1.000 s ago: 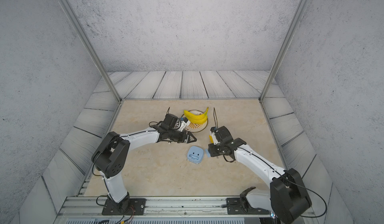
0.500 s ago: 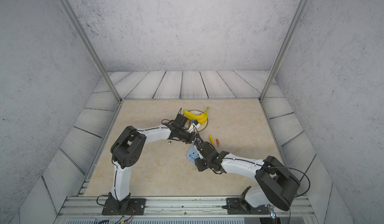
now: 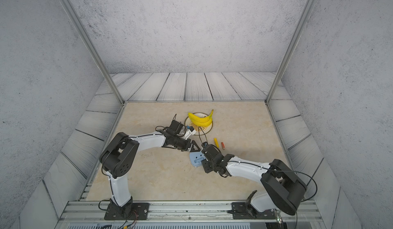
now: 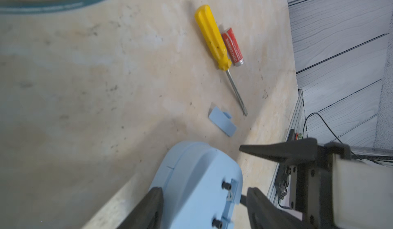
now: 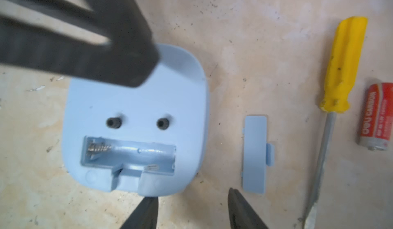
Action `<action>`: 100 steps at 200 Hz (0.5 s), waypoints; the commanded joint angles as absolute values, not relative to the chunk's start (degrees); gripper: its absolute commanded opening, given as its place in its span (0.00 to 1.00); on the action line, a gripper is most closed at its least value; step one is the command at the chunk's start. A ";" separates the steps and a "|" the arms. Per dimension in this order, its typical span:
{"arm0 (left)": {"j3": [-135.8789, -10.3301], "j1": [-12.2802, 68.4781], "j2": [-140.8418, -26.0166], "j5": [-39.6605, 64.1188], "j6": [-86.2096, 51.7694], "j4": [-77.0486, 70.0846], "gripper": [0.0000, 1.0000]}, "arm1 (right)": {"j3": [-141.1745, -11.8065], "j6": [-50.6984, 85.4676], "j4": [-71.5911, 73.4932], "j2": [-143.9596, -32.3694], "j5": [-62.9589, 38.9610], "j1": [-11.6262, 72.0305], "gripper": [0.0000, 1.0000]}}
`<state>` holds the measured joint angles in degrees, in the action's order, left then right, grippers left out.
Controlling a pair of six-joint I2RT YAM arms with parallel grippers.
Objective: Remove the battery from the alarm
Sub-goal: Adjust the alarm at the center of the board.
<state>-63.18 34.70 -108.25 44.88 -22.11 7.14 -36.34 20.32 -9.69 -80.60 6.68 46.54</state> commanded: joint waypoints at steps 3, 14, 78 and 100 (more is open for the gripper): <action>-58.67 34.98 -104.25 45.39 -23.14 6.68 0.68 | -40.03 18.59 -8.44 -82.31 6.73 44.88 0.57; -56.66 34.98 -102.85 44.86 -23.99 5.77 0.68 | -41.12 18.09 -8.53 -83.31 5.93 44.47 0.57; -47.32 34.97 -96.68 43.14 -29.99 -0.82 0.69 | -44.86 17.04 -8.71 -86.84 -0.18 42.01 0.59; -46.36 34.94 -94.72 41.53 -30.69 -0.75 0.70 | -44.65 16.56 -10.69 -85.55 -0.42 40.77 0.60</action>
<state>-47.51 34.20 -96.77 41.67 -28.67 0.99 -43.55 17.52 -10.59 -86.76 3.16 41.50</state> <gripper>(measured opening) 0.695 0.592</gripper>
